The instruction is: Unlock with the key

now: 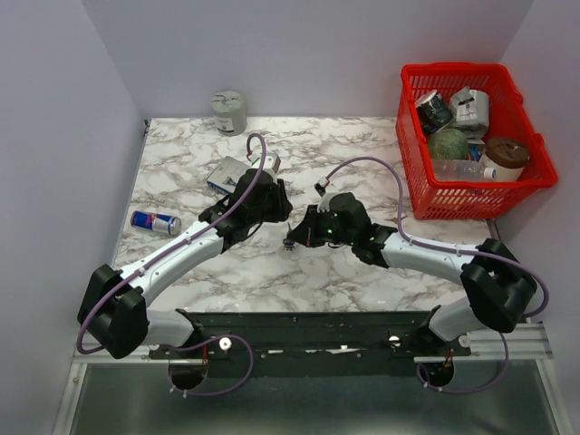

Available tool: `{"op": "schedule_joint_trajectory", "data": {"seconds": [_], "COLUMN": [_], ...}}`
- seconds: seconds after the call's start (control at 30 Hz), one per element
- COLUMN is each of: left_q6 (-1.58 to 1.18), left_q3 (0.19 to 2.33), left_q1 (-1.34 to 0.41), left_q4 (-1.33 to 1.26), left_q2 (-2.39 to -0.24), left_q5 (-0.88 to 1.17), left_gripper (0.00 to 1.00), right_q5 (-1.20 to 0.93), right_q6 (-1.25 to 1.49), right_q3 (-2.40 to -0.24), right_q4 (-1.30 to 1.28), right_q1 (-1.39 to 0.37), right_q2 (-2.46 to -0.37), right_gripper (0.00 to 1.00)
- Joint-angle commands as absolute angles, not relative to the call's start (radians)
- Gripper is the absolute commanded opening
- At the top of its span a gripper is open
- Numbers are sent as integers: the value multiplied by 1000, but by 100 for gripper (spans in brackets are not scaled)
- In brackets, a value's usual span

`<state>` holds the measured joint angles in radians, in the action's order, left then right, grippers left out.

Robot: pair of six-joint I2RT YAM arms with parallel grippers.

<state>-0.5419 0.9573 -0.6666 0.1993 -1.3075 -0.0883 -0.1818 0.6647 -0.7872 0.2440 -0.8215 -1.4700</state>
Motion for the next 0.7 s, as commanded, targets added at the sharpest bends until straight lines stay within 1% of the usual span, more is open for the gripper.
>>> {"op": "schedule_joint_trajectory", "data": {"seconds": [0.0, 0.67], "left_q6": [-529, -520], "left_q3": [956, 962], "left_q1": [-660, -660], "left_q4": [175, 181], "left_q2": [-1312, -1318], "left_q5": [-77, -80], "left_gripper": [0, 0], "right_q5": [-196, -199], "right_q6": [689, 712], "right_q3": [-831, -865], "right_q4": [288, 290], "right_q1": [-825, -825], "right_q2": [-1494, -1542], "right_gripper": [1, 1]}}
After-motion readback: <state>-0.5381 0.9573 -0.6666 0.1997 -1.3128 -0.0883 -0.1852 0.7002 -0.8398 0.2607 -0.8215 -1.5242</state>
